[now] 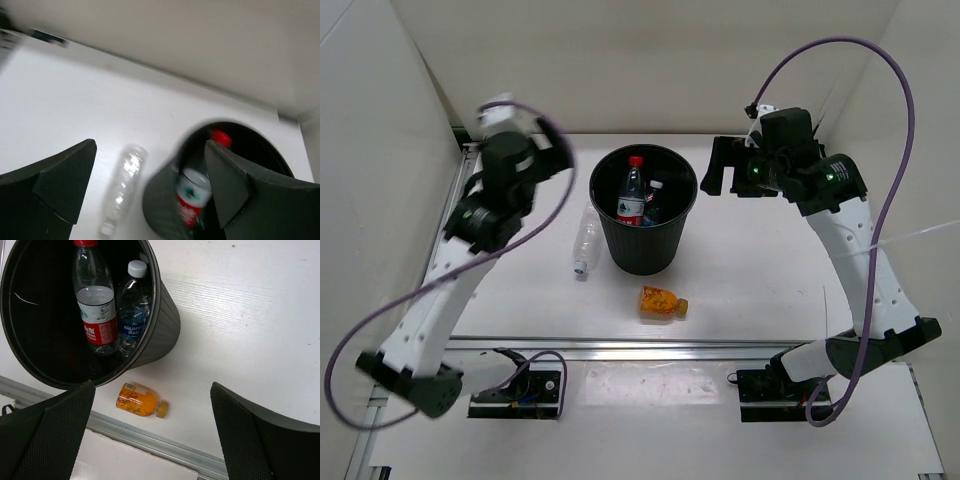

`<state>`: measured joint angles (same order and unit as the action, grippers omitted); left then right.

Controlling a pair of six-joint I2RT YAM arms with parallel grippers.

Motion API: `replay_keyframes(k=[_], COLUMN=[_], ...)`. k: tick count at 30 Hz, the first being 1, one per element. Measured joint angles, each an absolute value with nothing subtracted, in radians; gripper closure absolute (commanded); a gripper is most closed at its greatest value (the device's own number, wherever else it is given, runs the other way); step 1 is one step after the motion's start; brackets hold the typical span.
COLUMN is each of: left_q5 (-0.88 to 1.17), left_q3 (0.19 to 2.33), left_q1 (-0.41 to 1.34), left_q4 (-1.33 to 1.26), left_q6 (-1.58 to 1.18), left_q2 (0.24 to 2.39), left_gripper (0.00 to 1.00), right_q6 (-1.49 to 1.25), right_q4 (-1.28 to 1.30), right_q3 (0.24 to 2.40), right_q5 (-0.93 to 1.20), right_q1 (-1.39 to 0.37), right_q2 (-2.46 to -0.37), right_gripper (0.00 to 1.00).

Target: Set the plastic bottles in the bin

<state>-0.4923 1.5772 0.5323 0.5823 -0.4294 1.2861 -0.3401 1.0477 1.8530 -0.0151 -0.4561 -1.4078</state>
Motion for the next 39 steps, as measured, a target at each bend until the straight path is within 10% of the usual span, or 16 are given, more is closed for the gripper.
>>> replay_keyframes(k=[5,16,32,39], left_q5=[-0.469,0.015,0.270,0.352], left_q3=[1.334,0.920,1.014,1.058], left_q1=[0.299,0.142,0.115,0.115], left_q4=[0.551,0.438,0.147,0.097], left_q6=[-0.498,-0.516,-0.578,-0.610], left_q2=[1.106,1.510,1.748,1.816], left_gripper=[0.00,0.00,0.00,0.20], right_q6=[-0.340,-0.336,-0.320,-0.313], right_q4=[1.047,1.052,1.111,1.116], right_q3=[1.850,1.850,1.849,1.849], right_q5=[-0.015,-0.016,-0.042,-0.049], right_q1=[-0.446,-0.445,-0.445,-0.445], right_q2=[-1.406,-1.402,-1.351,-1.351], right_gripper=[0.00,0.00,0.00,0.00])
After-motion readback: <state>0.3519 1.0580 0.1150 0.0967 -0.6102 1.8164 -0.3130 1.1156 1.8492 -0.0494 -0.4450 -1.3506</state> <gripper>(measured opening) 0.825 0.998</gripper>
